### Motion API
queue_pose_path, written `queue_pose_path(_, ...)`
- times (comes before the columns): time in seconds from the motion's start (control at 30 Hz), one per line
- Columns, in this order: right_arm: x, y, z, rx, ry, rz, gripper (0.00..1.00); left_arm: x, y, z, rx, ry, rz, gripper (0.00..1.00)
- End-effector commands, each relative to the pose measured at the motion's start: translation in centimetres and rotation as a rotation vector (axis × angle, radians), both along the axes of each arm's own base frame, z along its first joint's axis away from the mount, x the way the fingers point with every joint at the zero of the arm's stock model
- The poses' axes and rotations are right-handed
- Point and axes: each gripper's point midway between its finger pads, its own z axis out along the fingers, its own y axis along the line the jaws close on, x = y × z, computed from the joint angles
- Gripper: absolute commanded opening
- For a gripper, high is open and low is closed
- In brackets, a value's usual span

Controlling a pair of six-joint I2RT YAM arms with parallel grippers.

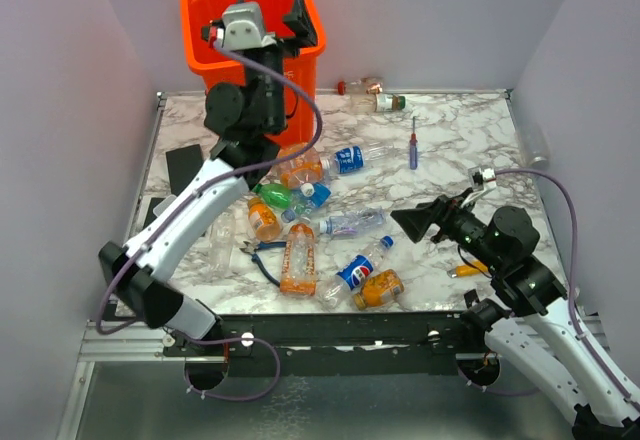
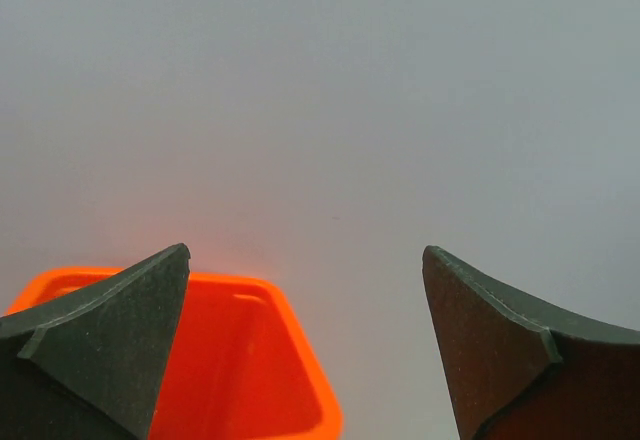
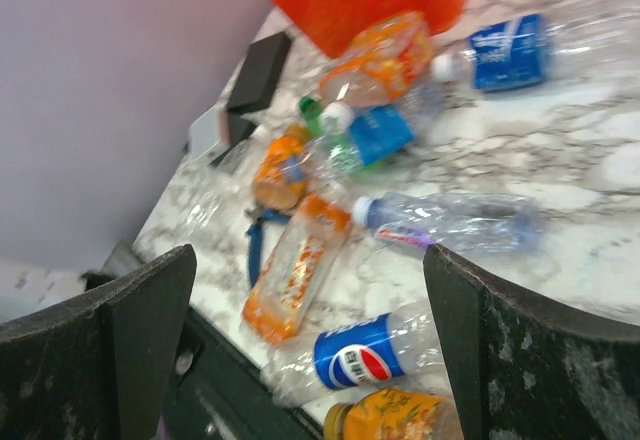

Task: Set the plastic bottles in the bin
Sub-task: Place the plastic bottle in the trash bin, then pick up the plastic bottle from the corner of the board.

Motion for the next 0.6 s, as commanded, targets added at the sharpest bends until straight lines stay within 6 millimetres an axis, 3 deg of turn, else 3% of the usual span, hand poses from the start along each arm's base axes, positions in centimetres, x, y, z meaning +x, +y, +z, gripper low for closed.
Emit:
queue_pose_path(0.0, 2.9, -4.3, -0.8, -0.030, 0.037, -0.313, 1.00, -5.8, -3.7, -0.3, -0.011, 0.030, -0.266, 0.99)
queue_pose_path(0.13, 4.3, -7.4, -1.4, -0.126, 0.067, -0.490, 1.00, -7.0, -7.2, -7.6, -0.021, 0.263, -0.463, 0.99)
queue_pose_path(0.27, 5.2, -9.7, -2.3, -0.235, 0.157, -0.635, 1.00, -8.6, -8.9, -16.9, -0.005, 0.514, -0.589, 0.99)
queue_pose_path(0.37, 5.6, -10.9, -3.4, -0.254, 0.193, -0.719, 1.00, -10.5, -9.1, -23.5, 0.026, 0.652, -0.649, 0.99)
queue_pose_path(0.47, 6.2, -10.6, -4.5, -0.240, 0.193, -0.724, 1.00, -12.5, -8.0, -27.8, 0.010, 0.718, -0.670, 0.99)
queue_pose_path(0.57, 7.3, -8.0, -6.3, -0.224, 0.232, -0.631, 1.00, -13.6, -6.9, -31.0, -0.003, 0.768, -0.663, 0.99)
